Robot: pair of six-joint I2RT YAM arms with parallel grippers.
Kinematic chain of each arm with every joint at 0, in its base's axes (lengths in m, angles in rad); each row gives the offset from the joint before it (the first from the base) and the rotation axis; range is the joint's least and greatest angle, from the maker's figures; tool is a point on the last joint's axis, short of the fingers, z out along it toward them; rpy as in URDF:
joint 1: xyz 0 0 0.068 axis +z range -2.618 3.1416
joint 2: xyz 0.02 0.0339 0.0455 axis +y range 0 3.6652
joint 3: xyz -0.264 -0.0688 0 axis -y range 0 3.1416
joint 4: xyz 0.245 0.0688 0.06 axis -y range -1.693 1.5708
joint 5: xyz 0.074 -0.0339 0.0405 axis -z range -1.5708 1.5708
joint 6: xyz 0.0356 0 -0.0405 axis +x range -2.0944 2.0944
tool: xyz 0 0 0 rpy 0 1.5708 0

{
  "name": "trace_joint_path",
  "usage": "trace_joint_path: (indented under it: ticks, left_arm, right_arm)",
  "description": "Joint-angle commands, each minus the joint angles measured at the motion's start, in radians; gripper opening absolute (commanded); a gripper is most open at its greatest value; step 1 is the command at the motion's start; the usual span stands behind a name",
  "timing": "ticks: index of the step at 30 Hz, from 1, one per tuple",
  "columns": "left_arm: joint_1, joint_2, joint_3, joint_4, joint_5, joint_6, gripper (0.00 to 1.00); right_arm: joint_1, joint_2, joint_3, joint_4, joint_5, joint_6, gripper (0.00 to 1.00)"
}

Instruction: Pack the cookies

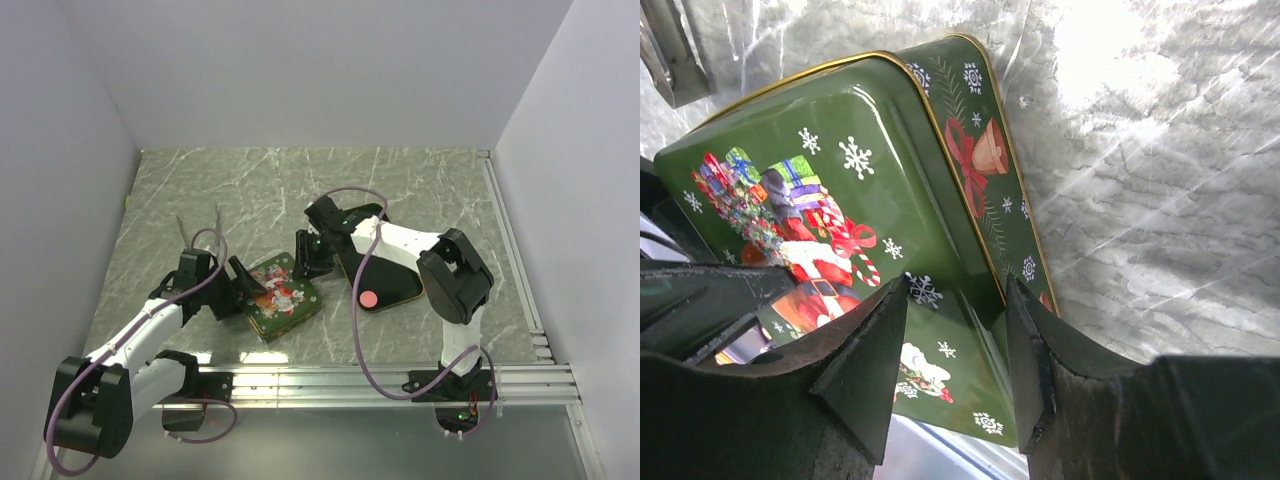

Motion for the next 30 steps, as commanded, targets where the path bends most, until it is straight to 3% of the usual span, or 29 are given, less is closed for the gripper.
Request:
trace_joint_path:
  ticks: [1,6,11,20,30]
  left_arm:
    - [-0.016,-0.001,0.004,0.14,0.075,-0.023,0.86]
    - [-0.016,0.008,-0.004,0.142,0.075,-0.02,0.67]
    - [-0.016,0.004,-0.003,0.12,0.058,-0.019,0.59]
    - [-0.016,0.028,-0.004,0.125,0.052,-0.015,0.56]
    - [-0.016,0.033,-0.007,0.129,0.047,-0.015,0.54]
  right_arm:
    - [0.11,-0.031,-0.032,0.079,-0.183,0.046,0.48]
    - [0.108,-0.033,-0.018,0.04,-0.151,0.019,0.5]
    - [0.064,-0.053,0.034,-0.045,-0.107,-0.043,0.54]
    - [0.012,-0.145,0.172,-0.231,0.08,-0.133,0.59]
    - [0.016,-0.257,0.062,-0.132,-0.01,-0.052,0.59]
